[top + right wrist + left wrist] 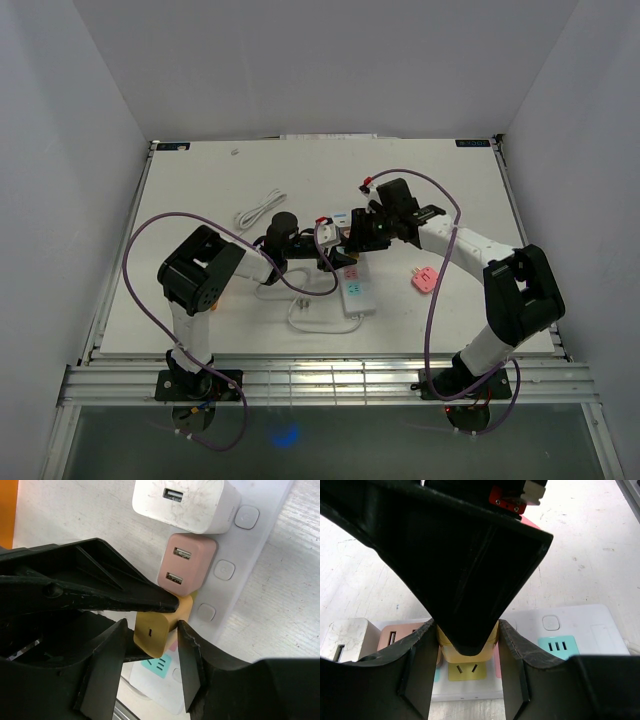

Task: Insert the plug
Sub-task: Insert the plug into the socket.

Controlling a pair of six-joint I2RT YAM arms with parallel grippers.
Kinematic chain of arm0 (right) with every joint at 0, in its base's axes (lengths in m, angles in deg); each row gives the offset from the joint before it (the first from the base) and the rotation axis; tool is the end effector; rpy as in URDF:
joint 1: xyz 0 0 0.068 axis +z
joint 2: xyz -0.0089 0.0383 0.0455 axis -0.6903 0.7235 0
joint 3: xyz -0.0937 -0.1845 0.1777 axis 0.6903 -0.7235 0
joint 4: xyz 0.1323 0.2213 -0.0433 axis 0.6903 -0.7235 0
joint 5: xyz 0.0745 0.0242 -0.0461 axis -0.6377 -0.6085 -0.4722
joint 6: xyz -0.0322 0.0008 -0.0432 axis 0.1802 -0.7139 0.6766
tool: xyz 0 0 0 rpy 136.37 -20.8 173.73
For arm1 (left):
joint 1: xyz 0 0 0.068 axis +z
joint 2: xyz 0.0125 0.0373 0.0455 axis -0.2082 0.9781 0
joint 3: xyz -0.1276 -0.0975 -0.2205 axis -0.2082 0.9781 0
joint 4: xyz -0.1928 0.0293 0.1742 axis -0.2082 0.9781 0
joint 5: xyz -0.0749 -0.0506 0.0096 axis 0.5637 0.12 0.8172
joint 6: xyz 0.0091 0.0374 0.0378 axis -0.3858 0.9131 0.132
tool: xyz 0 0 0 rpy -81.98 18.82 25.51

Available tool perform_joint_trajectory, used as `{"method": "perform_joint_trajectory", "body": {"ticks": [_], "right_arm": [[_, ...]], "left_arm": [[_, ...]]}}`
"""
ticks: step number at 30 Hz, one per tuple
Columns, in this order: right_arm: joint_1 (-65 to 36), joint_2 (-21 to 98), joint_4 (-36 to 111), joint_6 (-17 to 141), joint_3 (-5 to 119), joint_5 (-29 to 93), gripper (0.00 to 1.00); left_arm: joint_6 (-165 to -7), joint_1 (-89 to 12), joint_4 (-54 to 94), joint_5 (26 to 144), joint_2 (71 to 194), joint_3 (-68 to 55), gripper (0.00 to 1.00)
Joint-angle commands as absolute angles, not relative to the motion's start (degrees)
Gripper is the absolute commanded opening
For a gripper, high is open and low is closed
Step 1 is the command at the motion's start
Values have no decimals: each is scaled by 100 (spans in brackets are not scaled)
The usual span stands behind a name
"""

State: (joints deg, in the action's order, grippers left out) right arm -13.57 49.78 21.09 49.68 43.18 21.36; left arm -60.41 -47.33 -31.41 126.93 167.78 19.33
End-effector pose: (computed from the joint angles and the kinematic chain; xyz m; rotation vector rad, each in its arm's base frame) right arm 0.2925 0.1824 0.2265 -0.3963 2.4580 0.7716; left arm 0.2859 -0.2361 0.1459 1.2954 1.2573 -1.0307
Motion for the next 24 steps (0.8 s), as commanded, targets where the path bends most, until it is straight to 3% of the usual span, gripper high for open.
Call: {"method": "perform_joint_trajectory", "body": {"ticks": [1,15,24], "right_arm": [[-1237,4900,2007,5027,4584,2386,50],[-1061,5023,1884,5098,4637,2808,28],[-1043,5050,1770,5150,4628,2931,25]], "left_arm": [[-6063,-4726,-3147,12773,16704,1943,35],[-6072,-4726,-3138,12764,16695,1943,39],[-6072,-4735,-3138,12729,16660,1960,46]]}}
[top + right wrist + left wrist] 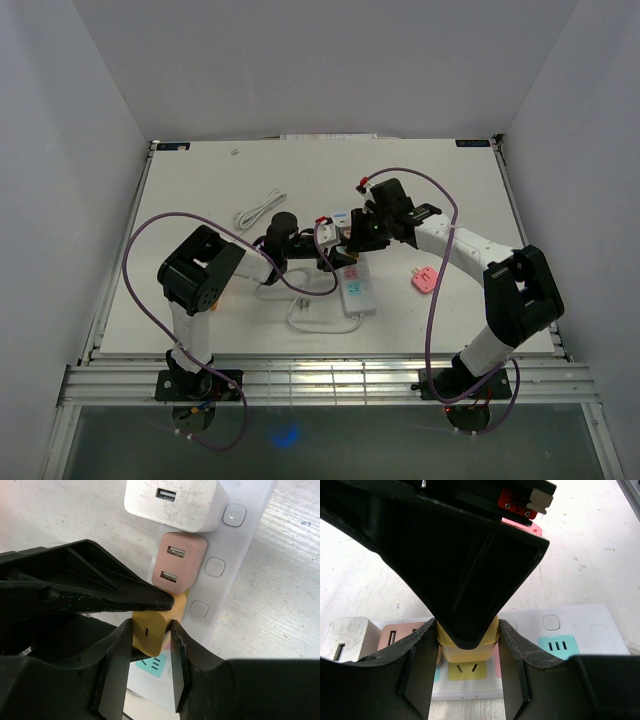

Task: Insert the plug
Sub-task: Insert the plug into the socket.

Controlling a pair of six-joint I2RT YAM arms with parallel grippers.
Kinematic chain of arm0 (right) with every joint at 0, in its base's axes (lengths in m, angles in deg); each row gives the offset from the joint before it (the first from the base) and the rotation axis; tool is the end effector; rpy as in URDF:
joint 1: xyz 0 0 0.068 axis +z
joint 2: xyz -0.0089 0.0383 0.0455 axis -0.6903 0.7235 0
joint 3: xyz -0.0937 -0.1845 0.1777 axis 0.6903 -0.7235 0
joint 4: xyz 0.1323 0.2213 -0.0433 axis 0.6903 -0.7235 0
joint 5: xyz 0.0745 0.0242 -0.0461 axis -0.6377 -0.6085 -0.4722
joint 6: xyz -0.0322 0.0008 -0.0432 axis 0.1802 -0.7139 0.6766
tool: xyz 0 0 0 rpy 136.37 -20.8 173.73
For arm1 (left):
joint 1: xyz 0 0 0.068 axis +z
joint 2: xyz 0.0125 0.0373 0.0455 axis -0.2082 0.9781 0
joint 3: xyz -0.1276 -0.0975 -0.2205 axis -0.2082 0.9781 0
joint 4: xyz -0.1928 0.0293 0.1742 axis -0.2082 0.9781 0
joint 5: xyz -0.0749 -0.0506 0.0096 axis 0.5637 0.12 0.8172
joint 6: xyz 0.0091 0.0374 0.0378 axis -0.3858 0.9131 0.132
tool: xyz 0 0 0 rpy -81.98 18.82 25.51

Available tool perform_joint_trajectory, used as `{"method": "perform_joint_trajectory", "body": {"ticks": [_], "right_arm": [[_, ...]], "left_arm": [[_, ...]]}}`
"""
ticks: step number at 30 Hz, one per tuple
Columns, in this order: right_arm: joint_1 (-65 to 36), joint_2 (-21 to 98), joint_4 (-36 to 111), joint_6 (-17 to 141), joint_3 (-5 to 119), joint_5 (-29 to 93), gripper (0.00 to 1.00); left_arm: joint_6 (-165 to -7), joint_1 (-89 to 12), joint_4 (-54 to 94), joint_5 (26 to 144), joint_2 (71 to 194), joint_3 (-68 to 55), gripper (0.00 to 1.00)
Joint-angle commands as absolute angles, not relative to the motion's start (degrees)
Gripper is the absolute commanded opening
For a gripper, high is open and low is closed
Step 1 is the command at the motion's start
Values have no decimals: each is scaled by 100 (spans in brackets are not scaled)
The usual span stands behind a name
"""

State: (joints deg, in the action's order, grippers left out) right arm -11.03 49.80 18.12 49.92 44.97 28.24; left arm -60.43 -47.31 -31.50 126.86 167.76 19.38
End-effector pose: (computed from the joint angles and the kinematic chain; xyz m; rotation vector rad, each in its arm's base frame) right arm 0.2874 0.1924 0.2316 -0.3963 2.4697 0.6398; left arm 0.2859 -0.2359 0.1460 1.2941 1.2574 -1.0293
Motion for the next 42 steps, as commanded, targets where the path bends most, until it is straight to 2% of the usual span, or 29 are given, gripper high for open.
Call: {"method": "perform_joint_trajectory", "body": {"ticks": [1,3,4,6,9,10,11,30,42], "right_arm": [[-1043,5050,1770,5150,4620,2940,25],[-1035,5041,1778,5142,4585,2949,25],[-1035,5032,1778,5142,4576,2940,24],[-1035,5023,1787,5142,4558,2940,24],[-1035,5006,1796,5142,4567,2949,24],[-1035,5015,1787,5142,4575,2932,24],[-1035,5023,1796,5142,4576,2931,24],[-1043,5181,1708,5159,4716,3011,21],[-1043,5322,1655,5080,4681,3098,19]], "left_arm": [[-6064,-4735,-3146,12721,16660,1960,46],[-6072,-4735,-3146,12694,16634,1978,48],[-6064,-4735,-3147,12677,16625,1978,54],[-6055,-4735,-3147,12659,16590,1995,59],[-6037,-4735,-3147,12633,16563,2013,62],[-6037,-4735,-3147,12624,16563,2022,69],[-6046,-4735,-3155,12624,16555,2022,91],[-6125,-4735,-3313,12527,16124,2232,91],[-6265,-4735,-3481,11982,15535,2567,92]]}}
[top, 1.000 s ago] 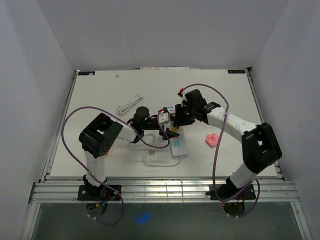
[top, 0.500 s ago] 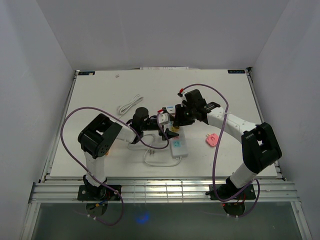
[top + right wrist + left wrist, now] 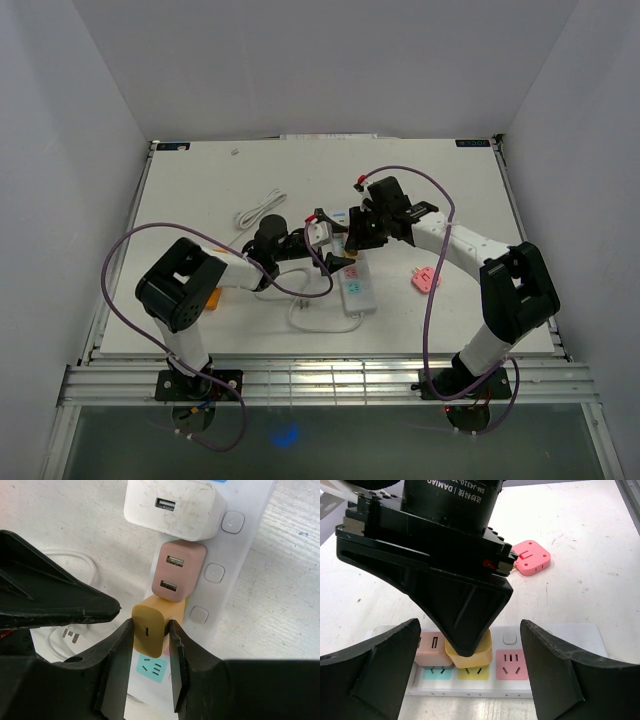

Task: Insert the plug
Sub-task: Insert the plug into the socket.

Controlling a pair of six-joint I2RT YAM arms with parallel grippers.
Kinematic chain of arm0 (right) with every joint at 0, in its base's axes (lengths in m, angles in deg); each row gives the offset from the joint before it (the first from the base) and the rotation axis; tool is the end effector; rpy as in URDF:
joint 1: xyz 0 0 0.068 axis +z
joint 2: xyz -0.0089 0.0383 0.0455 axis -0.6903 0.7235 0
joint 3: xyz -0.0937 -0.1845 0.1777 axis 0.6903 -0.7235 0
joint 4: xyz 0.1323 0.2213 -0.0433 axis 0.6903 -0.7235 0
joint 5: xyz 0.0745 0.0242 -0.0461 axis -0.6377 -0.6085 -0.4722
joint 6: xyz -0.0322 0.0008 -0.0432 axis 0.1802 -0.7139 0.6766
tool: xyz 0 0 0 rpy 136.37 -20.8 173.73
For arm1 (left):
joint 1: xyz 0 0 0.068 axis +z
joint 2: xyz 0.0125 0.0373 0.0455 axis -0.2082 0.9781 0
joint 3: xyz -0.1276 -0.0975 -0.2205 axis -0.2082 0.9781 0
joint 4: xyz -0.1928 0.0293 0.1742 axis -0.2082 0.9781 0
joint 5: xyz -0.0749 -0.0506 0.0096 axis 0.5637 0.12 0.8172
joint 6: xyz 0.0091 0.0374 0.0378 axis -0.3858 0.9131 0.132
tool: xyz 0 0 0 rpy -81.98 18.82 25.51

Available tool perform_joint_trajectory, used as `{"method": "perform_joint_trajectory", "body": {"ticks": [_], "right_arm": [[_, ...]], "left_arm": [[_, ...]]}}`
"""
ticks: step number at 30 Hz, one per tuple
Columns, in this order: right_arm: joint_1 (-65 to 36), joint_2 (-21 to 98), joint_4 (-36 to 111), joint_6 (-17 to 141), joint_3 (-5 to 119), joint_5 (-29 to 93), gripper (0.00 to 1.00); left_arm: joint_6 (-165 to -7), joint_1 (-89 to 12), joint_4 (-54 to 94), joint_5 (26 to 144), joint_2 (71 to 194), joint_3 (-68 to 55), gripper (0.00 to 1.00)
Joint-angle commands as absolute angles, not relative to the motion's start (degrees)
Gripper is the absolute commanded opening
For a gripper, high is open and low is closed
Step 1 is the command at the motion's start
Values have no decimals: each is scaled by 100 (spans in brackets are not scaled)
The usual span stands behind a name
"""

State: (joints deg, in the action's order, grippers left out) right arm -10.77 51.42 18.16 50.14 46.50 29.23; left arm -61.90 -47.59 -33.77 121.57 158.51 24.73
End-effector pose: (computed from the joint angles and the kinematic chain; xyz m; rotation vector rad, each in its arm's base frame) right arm 0.2931 0.1972 0.2307 -0.3980 2.4674 0.6194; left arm 0.2664 -0.2214 0.1795 1.2109 1.2148 -0.9420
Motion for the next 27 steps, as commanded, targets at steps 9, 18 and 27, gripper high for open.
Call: {"method": "perform_joint_trajectory", "body": {"ticks": [9,18,27], "right_arm": [[-1166,5208,1883,4913,4409,3029,16],[-1272,4963,2244,4579,3987,2967,14],[-1289,4927,2367,4465,3776,3204,11]], "left_arm": [[-6353,-4735,-3621,11517,15315,2777,92],[-6441,-4726,-3806,11174,15245,2936,91],[-6503,-4726,-3920,10989,15236,3024,91]]}}
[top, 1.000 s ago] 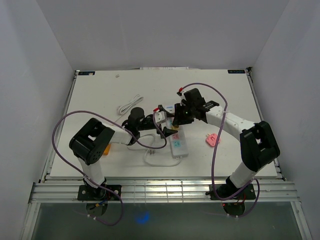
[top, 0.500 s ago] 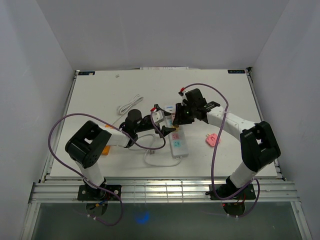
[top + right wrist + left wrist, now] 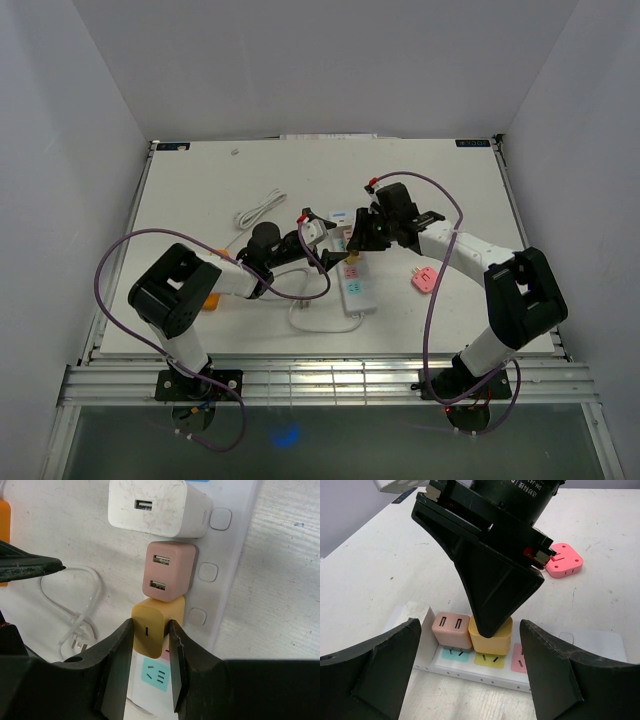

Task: Insert the plug
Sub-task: Insert the plug into the socket.

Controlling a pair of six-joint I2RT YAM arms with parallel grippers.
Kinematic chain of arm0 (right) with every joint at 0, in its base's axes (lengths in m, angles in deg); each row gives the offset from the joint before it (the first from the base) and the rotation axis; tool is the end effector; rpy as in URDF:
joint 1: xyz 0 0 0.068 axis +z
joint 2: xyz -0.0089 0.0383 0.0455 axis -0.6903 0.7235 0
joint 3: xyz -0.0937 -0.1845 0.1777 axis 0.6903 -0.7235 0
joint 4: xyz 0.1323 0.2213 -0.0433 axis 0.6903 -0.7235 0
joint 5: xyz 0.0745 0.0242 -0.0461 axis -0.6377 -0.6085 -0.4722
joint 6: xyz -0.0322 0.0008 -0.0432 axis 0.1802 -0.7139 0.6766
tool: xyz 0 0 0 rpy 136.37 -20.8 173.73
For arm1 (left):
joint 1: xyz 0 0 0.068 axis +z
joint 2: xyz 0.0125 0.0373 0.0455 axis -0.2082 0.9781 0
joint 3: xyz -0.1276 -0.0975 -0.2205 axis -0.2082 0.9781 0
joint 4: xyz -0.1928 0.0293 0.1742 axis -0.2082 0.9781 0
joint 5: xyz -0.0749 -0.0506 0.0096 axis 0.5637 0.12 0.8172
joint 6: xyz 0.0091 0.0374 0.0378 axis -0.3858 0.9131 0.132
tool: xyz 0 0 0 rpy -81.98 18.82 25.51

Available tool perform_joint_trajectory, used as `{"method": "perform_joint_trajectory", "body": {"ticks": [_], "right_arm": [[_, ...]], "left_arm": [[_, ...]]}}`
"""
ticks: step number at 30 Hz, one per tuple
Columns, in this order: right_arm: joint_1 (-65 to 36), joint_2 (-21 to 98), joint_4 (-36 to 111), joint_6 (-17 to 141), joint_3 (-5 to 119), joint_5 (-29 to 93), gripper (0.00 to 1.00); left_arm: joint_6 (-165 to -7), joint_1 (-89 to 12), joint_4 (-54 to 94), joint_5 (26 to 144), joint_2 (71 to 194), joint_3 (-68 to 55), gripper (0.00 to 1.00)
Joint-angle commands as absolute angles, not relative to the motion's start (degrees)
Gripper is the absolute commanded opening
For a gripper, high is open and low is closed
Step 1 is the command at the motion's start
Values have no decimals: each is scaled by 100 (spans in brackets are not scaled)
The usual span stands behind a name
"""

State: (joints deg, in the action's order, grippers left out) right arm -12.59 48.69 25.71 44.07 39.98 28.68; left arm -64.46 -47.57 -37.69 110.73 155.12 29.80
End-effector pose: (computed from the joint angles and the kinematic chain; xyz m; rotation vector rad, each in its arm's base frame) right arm 0.2886 0.1818 0.2202 -0.2360 2.4347 0.6867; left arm 0.2562 -0.2076 0.1809 1.0529 1.2941 -0.8157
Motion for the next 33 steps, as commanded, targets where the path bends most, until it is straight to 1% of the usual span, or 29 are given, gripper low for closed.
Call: {"method": "perform_joint_trajectory", "body": {"ticks": [1,9,13,16,21,25,33], "right_arm": [[-1281,4927,2419,4465,3732,3221,11],[-1263,4962,2595,4526,3337,3459,10],[-1246,4962,2885,4500,3038,3397,10],[-1228,4883,3009,4465,2810,3450,9],[-1228,4865,3123,4438,2686,3468,9],[-1228,4979,3123,4465,2730,3459,9],[-1254,4716,2956,4491,2844,3538,10]], "left_arm": [[-6503,-4726,-3929,10980,15236,3033,90],[-6512,-4726,-3990,10963,15219,3076,87],[-6529,-4726,-3964,11042,15227,3068,81],[-6573,-4726,-3990,11094,15236,3120,79],[-6643,-4726,-4017,11191,15289,3138,74],[-6652,-4726,-4017,11200,15271,3147,74],[-6652,-4726,-3850,11261,15280,3068,73]]}}
